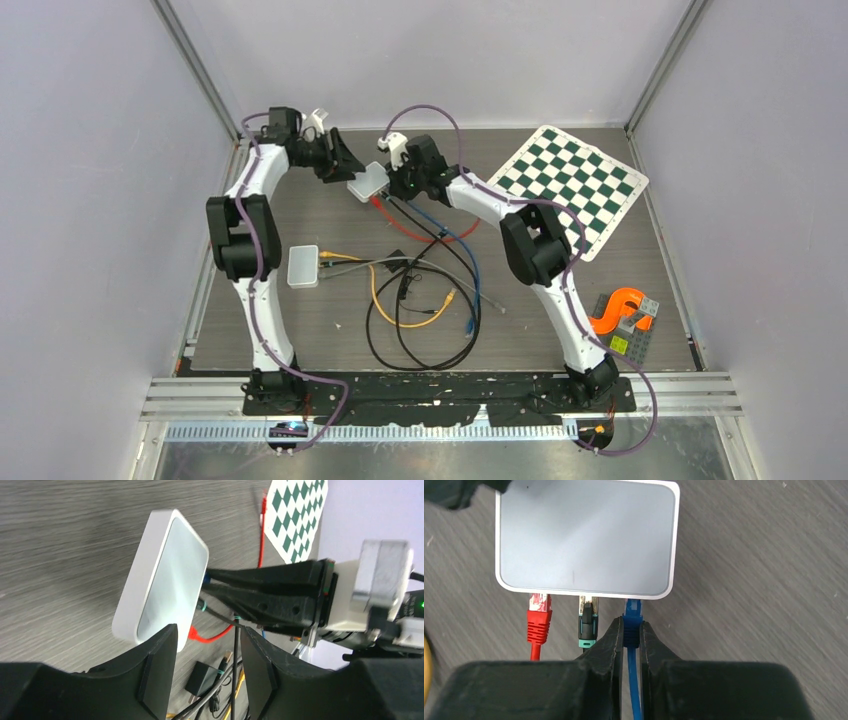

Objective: Insert the plug into the switch port
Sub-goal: Insert the connector into the switch port.

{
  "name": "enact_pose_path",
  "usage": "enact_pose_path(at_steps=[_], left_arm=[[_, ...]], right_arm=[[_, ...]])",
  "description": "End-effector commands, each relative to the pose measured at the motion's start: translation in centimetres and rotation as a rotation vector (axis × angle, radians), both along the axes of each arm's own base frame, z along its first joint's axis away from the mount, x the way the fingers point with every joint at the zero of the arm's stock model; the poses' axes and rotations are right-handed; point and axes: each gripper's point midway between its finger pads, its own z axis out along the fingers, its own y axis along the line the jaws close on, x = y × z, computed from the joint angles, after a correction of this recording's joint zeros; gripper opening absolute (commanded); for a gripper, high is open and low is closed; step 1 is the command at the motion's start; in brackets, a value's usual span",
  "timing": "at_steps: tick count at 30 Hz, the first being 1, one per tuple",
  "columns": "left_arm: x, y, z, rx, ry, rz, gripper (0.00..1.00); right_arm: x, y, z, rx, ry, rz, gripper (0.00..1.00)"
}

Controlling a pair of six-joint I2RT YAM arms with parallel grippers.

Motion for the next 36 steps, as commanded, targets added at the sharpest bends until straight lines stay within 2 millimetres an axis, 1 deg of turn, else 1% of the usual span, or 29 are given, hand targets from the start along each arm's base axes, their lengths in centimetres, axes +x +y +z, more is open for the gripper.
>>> enact_pose_path(at_steps=[1, 2, 3, 4, 5, 10, 13, 15, 16, 17, 18, 19, 20, 21, 22, 23, 24, 25, 26, 27, 28, 29, 30, 31, 32, 33, 34, 35, 36], left_arm=[[-1.1, 2.0, 2.8, 0.059, -0.034, 0.072, 0.52], [-1.4, 2.3, 2.9, 0.068, -0.034, 0.083, 0.52], [-1.8, 2.4, 2.9, 0.076, -0.032, 0.094, 0.52], [-2.3, 2.6, 2.8, 0.085, -0.026, 0.108, 0.52], [-2.7, 2.8, 2.7, 0.093, -0.022, 0.120, 0.52], [-4.0, 4.1, 2.7, 0.135, -0.023, 0.188, 0.52], [-4.3, 4.7, 2.9, 0.138, -0.021, 0.216, 0.52], [-4.3, 4.8, 2.9, 0.128, -0.019, 0.228, 0.52], [-4.3, 4.7, 3.1, 0.125, -0.022, 0.228, 0.52], [-4.4, 4.7, 3.2, 0.123, -0.023, 0.228, 0.52], [-4.4, 4.6, 3.4, 0.122, -0.024, 0.224, 0.52], [-4.6, 4.6, 3.6, 0.123, -0.028, 0.219, 0.52], [-4.8, 4.8, 3.8, 0.133, -0.032, 0.220, 0.52], [-5.1, 4.9, 4.0, 0.143, -0.034, 0.222, 0.52], [-5.3, 5.0, 4.3, 0.151, -0.044, 0.223, 0.52], [-5.7, 5.0, 4.2, 0.155, -0.043, 0.221, 0.52], [-6.1, 5.0, 4.4, 0.157, -0.046, 0.220, 0.52], [-6.4, 4.9, 4.5, 0.156, -0.045, 0.219, 0.52], [-6.8, 4.9, 4.6, 0.156, -0.046, 0.219, 0.52], [-7.3, 4.9, 4.8, 0.157, -0.052, 0.219, 0.52], [-7.7, 4.8, 4.8, 0.160, -0.057, 0.218, 0.52], [-8.2, 4.8, 4.7, 0.166, -0.056, 0.217, 0.52], [-8.7, 4.8, 4.6, 0.171, -0.056, 0.216, 0.52], [-9.3, 4.8, 4.5, 0.177, -0.054, 0.214, 0.52], [-10.0, 4.6, 4.4, 0.184, -0.056, 0.210, 0.52], [-10.7, 4.5, 4.4, 0.191, -0.061, 0.205, 0.52], [-11.5, 4.3, 4.3, 0.205, -0.063, 0.197, 0.52], [-12.3, 4.2, 4.2, 0.221, -0.068, 0.189, 0.52], [-13.2, 4.1, 4.1, 0.236, -0.071, 0.179, 0.52]], right_arm=[[2.6, 2.1, 4.5, 0.094, -0.049, -0.046, 0.05], [3.2, 2.9, 6.5, 0.118, -0.082, -0.029, 0.05], [3.2, 3.0, 4.8, 0.084, -0.061, -0.008, 0.05], [4.1, 3.6, 7.2, 0.098, -0.124, 0.011, 0.05], [4.3, 3.7, 6.2, 0.086, -0.125, 0.018, 0.05], [5.6, 4.5, 7.8, 0.096, -0.260, 0.070, 0.05], [6.0, 4.5, 7.9, 0.081, -0.299, 0.071, 0.09], [6.3, 4.3, 8.0, 0.073, -0.320, 0.069, 0.16], [6.4, 4.3, 8.3, 0.071, -0.335, 0.070, 0.23], [6.4, 4.1, 7.9, 0.063, -0.333, 0.067, 0.27], [6.6, 4.0, 8.4, 0.066, -0.352, 0.066, 0.33], [6.5, 3.8, 8.2, 0.060, -0.348, 0.065, 0.36], [6.5, 3.6, 8.7, 0.058, -0.353, 0.065, 0.41], [6.3, 3.5, 9.5, 0.058, -0.362, 0.066, 0.43], [6.2, 3.3, 10.0, 0.055, -0.362, 0.063, 0.49], [5.7, 2.9, 11.4, 0.063, -0.372, 0.059, 0.55], [5.3, 2.5, 10.6, 0.048, -0.354, 0.054, 0.57], [4.9, 2.1, 13.4, 0.077, -0.386, 0.042, 0.60], [4.4, 1.4, 12.2, 0.057, -0.359, 0.025, 0.61], [3.9, 0.9, 15.2, 0.096, -0.385, 0.001, 0.61], [3.4, 0.2, 14.1, 0.081, -0.358, -0.019, 0.62], [2.6, -0.4, 16.8, 0.119, -0.372, -0.041, 0.62], [1.7, -0.9, 15.9, 0.110, -0.337, -0.049, 0.62], [0.8, -1.7, 18.3, 0.151, -0.339, -0.081, 0.61], [-0.2, -2.3, 17.1, 0.158, -0.283, -0.105, 0.61], [-1.2, -3.2, 19.5, 0.190, -0.293, -0.128, 0.60], [-2.8, -4.2, 20.0, 0.216, -0.255, -0.156, 0.59], [-3.5, -4.9, 19.8, 0.217, -0.225, -0.180, 0.56], [-5.1, -5.9, 19.9, 0.237, -0.183, -0.206, 0.55]])
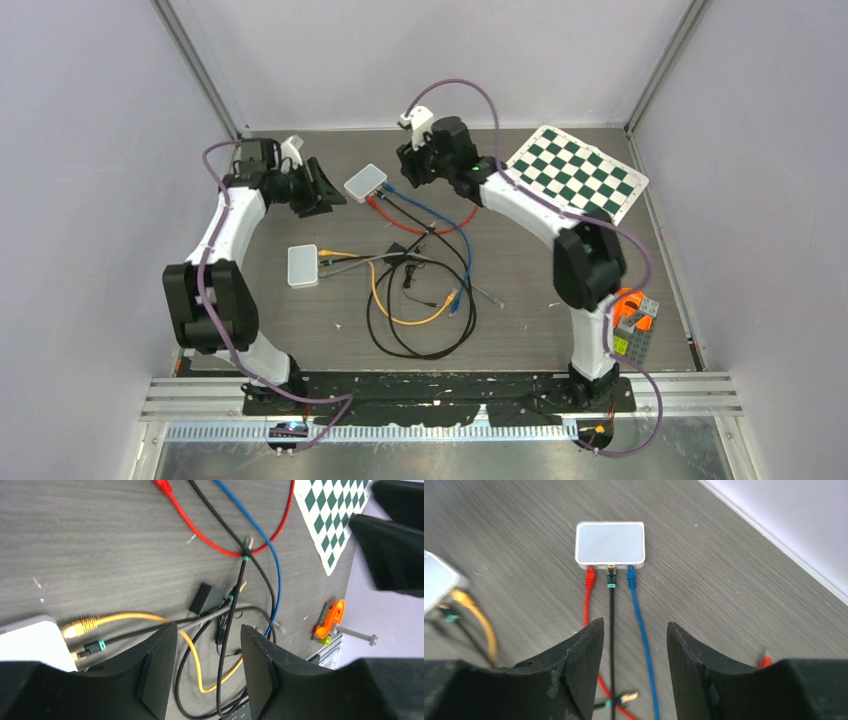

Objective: Insert the plug into the switch port
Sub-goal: Insert the connector into the switch port, then pick up the power from the center of the board.

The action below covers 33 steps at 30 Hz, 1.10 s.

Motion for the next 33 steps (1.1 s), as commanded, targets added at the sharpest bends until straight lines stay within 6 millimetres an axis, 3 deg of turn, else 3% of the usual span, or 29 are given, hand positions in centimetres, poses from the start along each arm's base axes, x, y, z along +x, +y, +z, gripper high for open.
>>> enact_pose_path(at_steps=[1, 4, 5, 6, 7, 8, 9, 10, 11, 12, 13, 16, 20, 23, 26, 27, 31, 33], left_arm=[[-3.4, -0.5, 0.8, 0.075, -0.058, -0.051, 0.52], [-6.5, -0.8, 0.1, 0.122, -0.061, -0.089, 0.52], [-7.8, -1.5, -0.2, 0.146, -0.064, -0.124, 0.52], [-8.8, -1.7, -0.4, 0.170, -0.067, -0.143, 0.53], [-9.9, -2.0, -0.7, 0.186, -0.069, -0.163, 0.53], [-11.0, -2.2, -0.8, 0.195, -0.076, -0.179, 0.53], [-12.0, -2.4, -1.3, 0.200, -0.066, -0.190, 0.53], [-13.0, -2.6, -1.8, 0.201, -0.062, -0.198, 0.53], [-13.9, -3.0, -2.2, 0.197, -0.067, -0.213, 0.53], [-14.8, -3.3, -2.6, 0.196, -0.072, -0.225, 0.53], [-15.6, -3.6, -2.7, 0.187, -0.087, -0.239, 0.53], [-17.6, -5.0, -1.5, 0.117, -0.180, -0.297, 0.53], [-19.2, -5.5, 2.7, 0.065, -0.357, -0.297, 0.57], [-19.8, -5.3, 6.0, 0.062, -0.492, -0.271, 0.68], [-20.4, -5.0, 8.1, 0.066, -0.575, -0.256, 0.77], [-20.5, -4.9, 8.4, 0.071, -0.592, -0.248, 0.79], [-19.7, -4.3, 7.5, 0.094, -0.597, -0.194, 0.99], [-19.0, -4.2, 6.1, 0.107, -0.565, -0.187, 0.99]], right_arm=[[-4.5, -3.2, 9.1, 0.211, 0.008, -0.131, 0.52], [-8.8, -5.9, 7.7, 0.231, 0.147, -0.200, 0.50], [-10.1, -7.2, 5.5, 0.194, 0.209, -0.237, 0.50], [-11.5, -8.0, 6.0, 0.211, 0.232, -0.253, 0.49], [-13.0, -8.7, 4.0, 0.185, 0.278, -0.250, 0.49], [-14.3, -9.4, 4.5, 0.188, 0.279, -0.246, 0.49], [-15.5, -10.4, 2.7, 0.157, 0.307, -0.264, 0.49], [-16.5, -11.2, 3.4, 0.173, 0.299, -0.272, 0.49], [-17.7, -12.0, 1.6, 0.152, 0.333, -0.281, 0.49], [-18.7, -12.7, 2.5, 0.173, 0.317, -0.279, 0.50], [-19.7, -13.3, 1.2, 0.159, 0.344, -0.288, 0.51], [-22.3, -15.5, 2.3, 0.175, 0.325, -0.300, 0.60], [-24.5, -19.2, 4.9, 0.187, 0.233, -0.359, 0.68], [-26.0, -21.2, 8.2, 0.228, 0.144, -0.367, 0.73], [-27.4, -22.2, 10.3, 0.261, 0.111, -0.361, 0.85], [-27.9, -22.6, 11.2, 0.282, 0.094, -0.362, 0.98], [-28.8, -23.2, 12.4, 0.342, 0.063, -0.358, 0.96], [-28.8, -23.3, 11.9, 0.364, 0.059, -0.367, 0.96]])
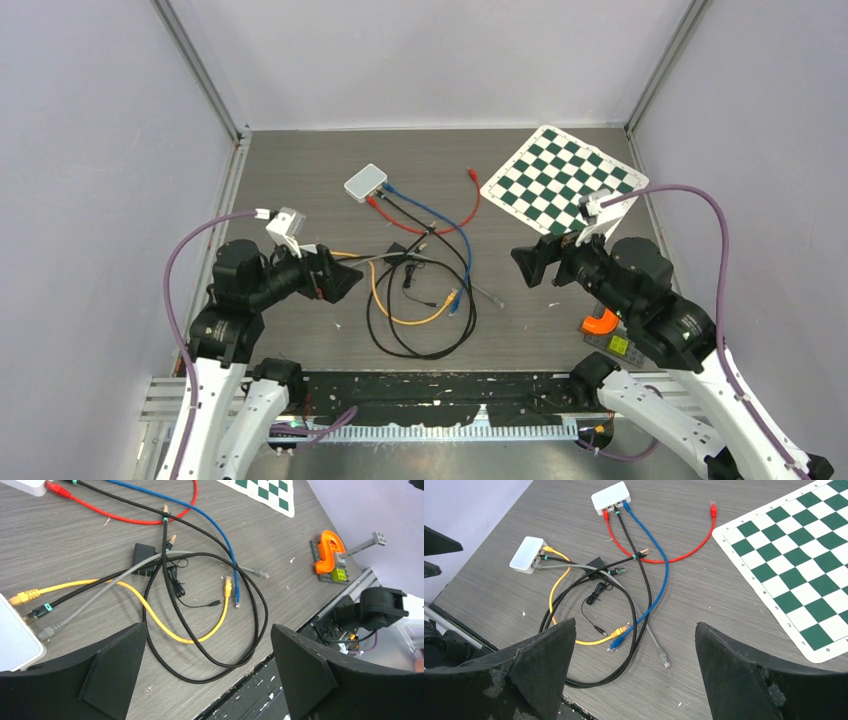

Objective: Insert the plug into the switch port
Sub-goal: Pick up the power from the center of the board.

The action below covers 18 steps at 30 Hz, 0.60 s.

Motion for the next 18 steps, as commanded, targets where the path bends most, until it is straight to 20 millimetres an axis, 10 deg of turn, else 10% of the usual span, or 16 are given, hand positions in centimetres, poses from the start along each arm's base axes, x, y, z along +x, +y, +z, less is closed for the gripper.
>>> enact_pose_path(at_steps=[1, 6, 18], left_arm=[[2.3, 0.6, -2.5, 0.034, 0.046, 0.066, 0.99], [3.2, 0.6, -6.0, 0.068, 0.166, 0.070, 0.93], [4.1, 7.2, -8.6, 0.325, 0.288, 0.390, 1.00]], right_arm=[[-0.3, -0.4, -1.4, 0.013, 0.014, -0.025, 0.95], [0.4, 3.0, -3.2, 0.057, 0.016, 0.102, 1.00], [5.7, 17.5, -13.3, -0.070, 0.099, 0.237, 0.54]])
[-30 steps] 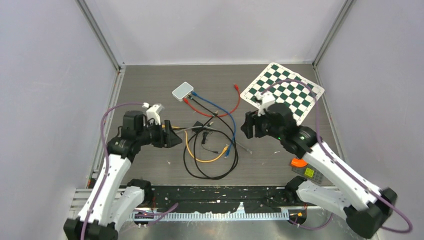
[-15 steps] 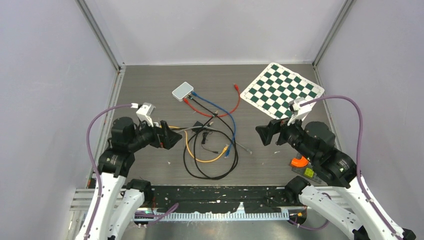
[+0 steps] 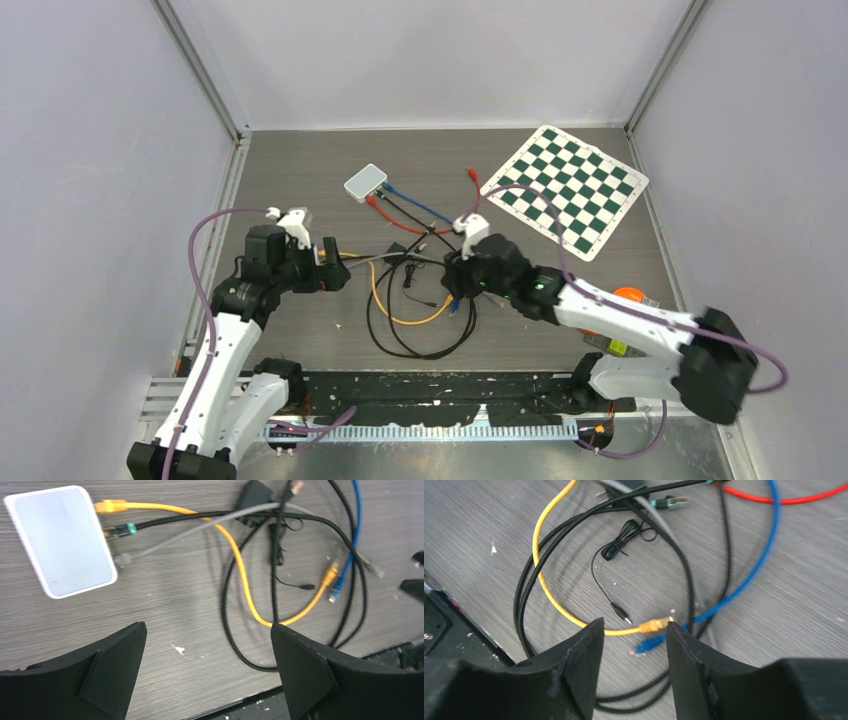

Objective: Insert the plug into the switch port
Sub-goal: Pick up the power from the center of the board.

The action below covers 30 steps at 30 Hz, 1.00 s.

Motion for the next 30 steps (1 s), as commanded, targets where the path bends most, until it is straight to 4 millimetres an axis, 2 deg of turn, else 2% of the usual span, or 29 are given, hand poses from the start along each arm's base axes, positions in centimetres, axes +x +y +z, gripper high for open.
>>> enact_pose_path(at_steps=[1, 2, 6, 12, 17, 27, 30], left_arm=[[0.8, 3.1, 0.8, 0.121, -0.007, 0.136, 1.00], [0.7, 3.4, 0.6, 0.129, -0.004, 0.153, 1.00], [0.4, 4.2, 0.3, 0.137, -0.027, 0.199, 0.99], [0.1, 4.4, 0.4, 0.123, -0.058, 0.221, 1.00], [-0.1, 4.2, 0.7, 0.109, -0.066, 0.222, 0.98], [-0.3, 3.5, 0.7, 0.079, -0.059, 0.199, 0.96], [-0.4, 2.5, 0.7, 0.042, -0.062, 0.144, 0.96]], right_arm=[[2.8, 6.9, 2.1, 0.092, -0.103, 0.034, 0.51], [3.2, 8.3, 1.0, 0.060, -0.088, 0.050, 0.51], [2.9, 12.1, -2.2, -0.015, -0.051, 0.116, 0.48], [2.3, 15.0, -5.3, -0.056, 0.002, 0.140, 0.48], [1.3, 14.9, -7.9, -0.118, 0.050, 0.123, 0.47], [1.1, 13.9, -10.0, -0.218, 0.023, 0.068, 0.46], [1.4, 13.4, -10.8, -0.249, 0.016, 0.051, 0.43]])
